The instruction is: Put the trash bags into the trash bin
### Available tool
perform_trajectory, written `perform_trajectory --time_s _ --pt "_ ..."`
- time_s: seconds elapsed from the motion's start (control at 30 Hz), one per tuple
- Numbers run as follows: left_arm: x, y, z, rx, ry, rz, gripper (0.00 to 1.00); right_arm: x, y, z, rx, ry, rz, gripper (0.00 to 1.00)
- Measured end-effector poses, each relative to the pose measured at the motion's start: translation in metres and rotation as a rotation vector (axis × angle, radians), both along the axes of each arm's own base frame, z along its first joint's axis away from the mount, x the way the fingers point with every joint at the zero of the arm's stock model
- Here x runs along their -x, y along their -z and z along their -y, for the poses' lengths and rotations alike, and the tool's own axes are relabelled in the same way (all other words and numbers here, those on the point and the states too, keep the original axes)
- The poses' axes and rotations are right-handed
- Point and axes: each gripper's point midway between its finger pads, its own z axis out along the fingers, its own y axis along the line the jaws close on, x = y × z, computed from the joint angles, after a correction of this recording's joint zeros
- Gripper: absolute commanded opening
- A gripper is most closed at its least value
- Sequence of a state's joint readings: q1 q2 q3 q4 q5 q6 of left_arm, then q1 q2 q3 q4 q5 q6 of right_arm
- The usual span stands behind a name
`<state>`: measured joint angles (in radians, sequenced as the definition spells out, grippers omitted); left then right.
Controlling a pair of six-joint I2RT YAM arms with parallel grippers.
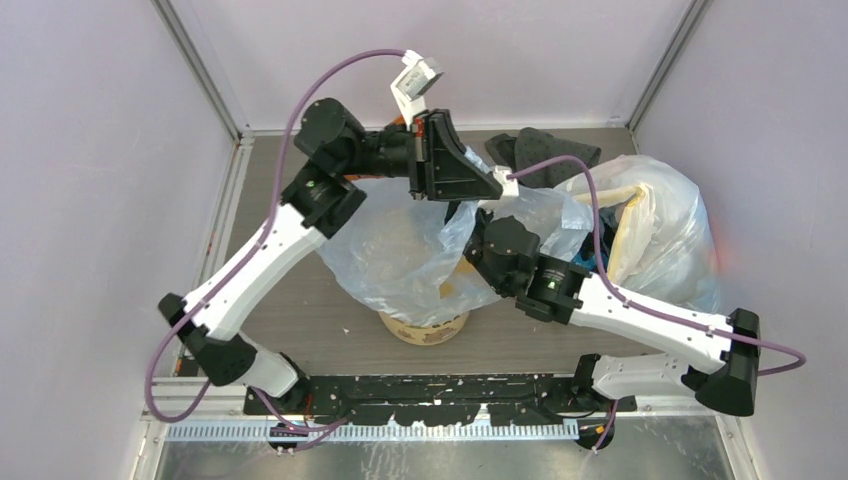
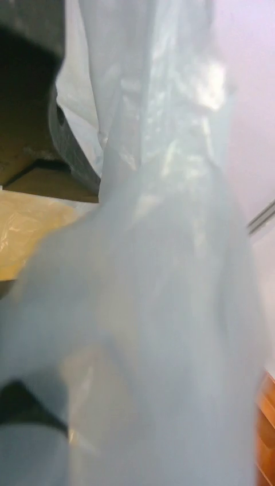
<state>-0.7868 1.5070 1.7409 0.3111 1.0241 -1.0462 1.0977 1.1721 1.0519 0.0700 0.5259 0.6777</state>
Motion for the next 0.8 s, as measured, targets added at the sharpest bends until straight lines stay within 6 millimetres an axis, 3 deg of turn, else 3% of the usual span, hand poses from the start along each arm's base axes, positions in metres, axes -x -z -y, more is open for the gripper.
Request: perform_trajectory --time_s 0.27,0.43,0.63,0.8 --pt "-0.001 -0.003 -0.027 -0.083 -0.188 0.076 0.47 0.001 -0.017 0.027 -0.007 0.066 0.028 0.29" --pt "-0.011 0.017 -0.028 -0.185 -0.26 0.059 0.69 0.0 -0.01 0.031 0.027 0.081 0.02 0.23" --pt "-0.021 0.029 -0.043 -0.303 -0.389 0.086 0.75 0.0 -0.006 0.034 0.065 0.085 0.012 0.2" --pt "-0.018 0.032 -0.068 -0.363 -0.489 0.142 0.71 0.0 -0.008 0.035 0.068 0.086 0.013 0.2"
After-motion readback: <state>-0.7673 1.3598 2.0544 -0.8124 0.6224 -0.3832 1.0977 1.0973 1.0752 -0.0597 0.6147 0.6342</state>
